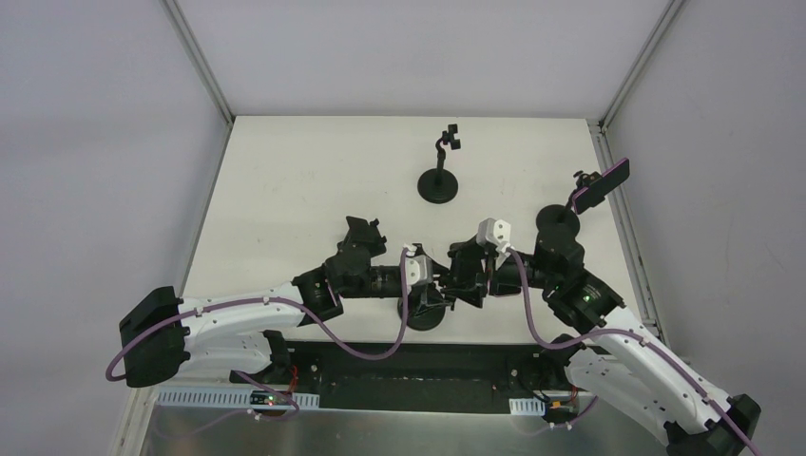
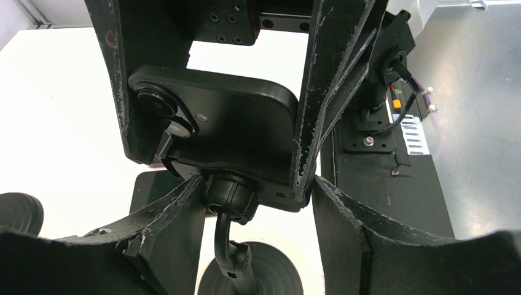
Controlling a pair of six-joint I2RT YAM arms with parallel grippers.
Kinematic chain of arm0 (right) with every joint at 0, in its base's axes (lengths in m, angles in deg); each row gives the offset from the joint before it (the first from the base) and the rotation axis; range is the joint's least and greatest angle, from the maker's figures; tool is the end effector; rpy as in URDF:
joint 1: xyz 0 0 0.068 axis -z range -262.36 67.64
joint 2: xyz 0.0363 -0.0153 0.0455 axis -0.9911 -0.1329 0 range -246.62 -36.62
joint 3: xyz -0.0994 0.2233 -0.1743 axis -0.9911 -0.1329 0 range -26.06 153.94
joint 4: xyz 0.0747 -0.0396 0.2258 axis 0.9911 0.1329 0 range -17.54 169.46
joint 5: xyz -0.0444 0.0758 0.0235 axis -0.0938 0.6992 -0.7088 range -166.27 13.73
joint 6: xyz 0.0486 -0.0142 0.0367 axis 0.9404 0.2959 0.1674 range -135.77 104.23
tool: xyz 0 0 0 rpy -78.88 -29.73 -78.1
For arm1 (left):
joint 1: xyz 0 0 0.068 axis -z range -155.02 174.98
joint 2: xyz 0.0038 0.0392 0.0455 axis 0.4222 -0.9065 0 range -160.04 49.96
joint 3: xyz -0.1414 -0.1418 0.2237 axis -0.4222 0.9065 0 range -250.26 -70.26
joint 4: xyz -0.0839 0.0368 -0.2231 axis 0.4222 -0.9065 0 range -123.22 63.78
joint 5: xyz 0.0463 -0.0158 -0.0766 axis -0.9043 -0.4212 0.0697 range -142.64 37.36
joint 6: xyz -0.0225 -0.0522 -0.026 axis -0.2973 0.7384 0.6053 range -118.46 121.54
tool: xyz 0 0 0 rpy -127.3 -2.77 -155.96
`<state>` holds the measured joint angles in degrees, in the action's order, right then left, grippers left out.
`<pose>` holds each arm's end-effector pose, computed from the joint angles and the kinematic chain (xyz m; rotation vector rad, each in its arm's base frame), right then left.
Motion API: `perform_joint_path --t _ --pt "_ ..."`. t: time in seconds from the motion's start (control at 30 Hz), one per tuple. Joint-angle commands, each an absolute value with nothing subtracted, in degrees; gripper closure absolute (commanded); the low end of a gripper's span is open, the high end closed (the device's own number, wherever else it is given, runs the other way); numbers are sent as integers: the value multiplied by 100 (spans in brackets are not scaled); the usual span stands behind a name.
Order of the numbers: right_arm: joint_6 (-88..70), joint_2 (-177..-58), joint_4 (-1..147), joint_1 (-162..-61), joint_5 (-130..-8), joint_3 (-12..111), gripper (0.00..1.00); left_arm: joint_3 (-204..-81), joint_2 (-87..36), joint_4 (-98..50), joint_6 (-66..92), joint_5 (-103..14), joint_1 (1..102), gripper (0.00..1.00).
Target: Remove the phone from the phone stand
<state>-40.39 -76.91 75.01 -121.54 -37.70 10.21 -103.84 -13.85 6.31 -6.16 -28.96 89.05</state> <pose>0.0855 0.1079 0.3339 -1.3000 1.1213 0.7539 0.0840 -0.2166 0.3199 1.2220 1.0925 -1.0835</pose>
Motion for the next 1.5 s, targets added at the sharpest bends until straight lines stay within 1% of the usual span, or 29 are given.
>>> perform_joint_path --t 0.0,0.2,0.33,0.37,0.47,0.5,0.53,0.57,0.6,0.67,0.7,0.73,0.77,0.9,1.07,1.33,1.43,1.47 --pt "-4533 -7711 7757 -11836 -4637 1148 100 -10348 -1300 525 -285 -1268 9280 100" --pt "-4447 -7582 7825 -11822 -4452 1161 100 -10304 -1272 530 -307 -1372 9281 100" --pt "-3917 -7598 7573 -11835 -4781 1155 100 -10313 -1271 533 -279 -1722 9278 100" --pt "-3702 -7601 7411 -11831 -4930 1141 100 -10325 -1272 528 -265 -1840 9279 94" --pt "-3278 -7592 7042 -11891 -5354 1058 100 -10376 -1295 532 -235 -2152 9276 67" --pt "-3207 -7603 6983 -11944 -5466 1035 100 -10407 -1303 533 -231 -2202 9274 57" --pt "-3143 -7618 6945 -12002 -5594 1020 100 -10440 -1334 533 -237 -2225 9278 42" --pt "-3100 -7650 6925 -12067 -5711 1021 100 -10485 -1365 531 -255 -2203 9279 32" --pt "-3071 -7693 6911 -12134 -5822 1016 100 -10533 -1400 533 -256 -2176 9276 28" --pt "-3016 -7738 6859 -12252 -6035 1007 100 -10622 -1484 533 -258 -2146 9276 22" --pt "-2988 -7746 6839 -12305 -6129 1000 100 -10655 -1512 531 -263 -2130 9279 13" --pt "-2984 -7756 6834 -12370 -6241 993 100 -10690 -1539 533 -260 -2126 9279 9" --pt "-2990 -7766 6831 -12434 -6341 989 100 -10717 -1561 533 -252 -2128 9282 7" --pt "-2977 -7810 6802 -12653 -6757 961 100 -10782 -1606 533 -217 -2173 9283 7" --pt "-2860 -7828 6618 -12940 -7336 883 100 -10796 -1571 533 -212 -2436 9277 17" --pt "-2715 -7896 6295 -13439 -8454 742 100 -10797 -1535 542 -164 -2786 9277 26" --pt "-2742 -7937 6278 -13553 -8589 751 100 -10804 -1526 542 -133 -2849 9275 33" --pt "-2745 -7945 6278 -13569 -8605 750 100 -10798 -1518 545 -128 -2865 9276 37"
